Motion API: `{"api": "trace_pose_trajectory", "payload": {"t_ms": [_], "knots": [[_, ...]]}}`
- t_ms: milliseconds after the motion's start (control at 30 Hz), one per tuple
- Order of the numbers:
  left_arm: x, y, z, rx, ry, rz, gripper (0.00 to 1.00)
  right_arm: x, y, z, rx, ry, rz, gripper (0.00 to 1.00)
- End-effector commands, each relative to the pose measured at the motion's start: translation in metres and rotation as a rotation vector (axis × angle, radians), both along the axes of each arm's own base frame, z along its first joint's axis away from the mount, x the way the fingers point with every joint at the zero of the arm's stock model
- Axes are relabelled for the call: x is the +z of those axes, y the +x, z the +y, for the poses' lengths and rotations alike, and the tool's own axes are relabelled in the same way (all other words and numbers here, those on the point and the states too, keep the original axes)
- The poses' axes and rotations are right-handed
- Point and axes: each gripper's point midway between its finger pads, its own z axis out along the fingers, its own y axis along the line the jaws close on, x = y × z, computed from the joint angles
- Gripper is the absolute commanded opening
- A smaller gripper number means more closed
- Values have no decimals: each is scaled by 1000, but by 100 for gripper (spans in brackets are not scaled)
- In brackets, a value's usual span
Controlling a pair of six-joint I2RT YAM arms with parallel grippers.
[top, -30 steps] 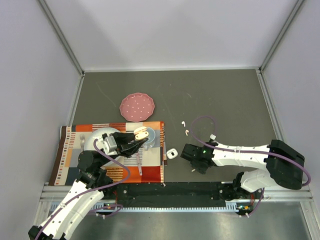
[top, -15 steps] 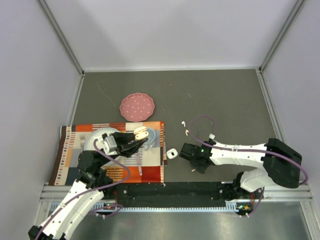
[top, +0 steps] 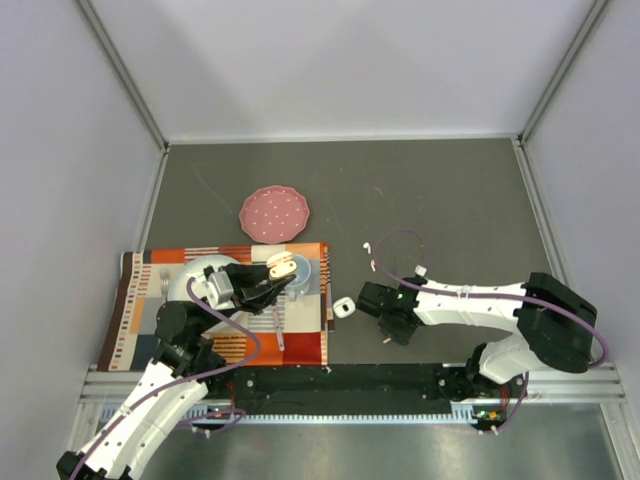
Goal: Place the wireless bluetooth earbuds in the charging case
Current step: Pick up the right earbud from the center of the board.
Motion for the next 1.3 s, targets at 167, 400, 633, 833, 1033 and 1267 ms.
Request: {"api": "trace_pose_trajectory", "payload": {"t_ms": [167,400,633,833,1033,1267], "knots": [[3,-1,2,9,-12,-27,0,-8,14,0,-20,-10,-40,32],[5,-1,2,11,-14,-29,0,-6,19,2,10,-28,-55,31],[5,-1,2,9,-13,-28,0,-5,22,2,36,-46,-66,30],[5,-1,2,9,-14,-27,0,-5,23,1,38,-51,-68,23],[5,-1,2,9,-14,-27,0,-7,22,1,39,-59,-58,21],[4,-1,2,9,-13,-26,0,-3,27,2,70,-71,-82,14]]}}
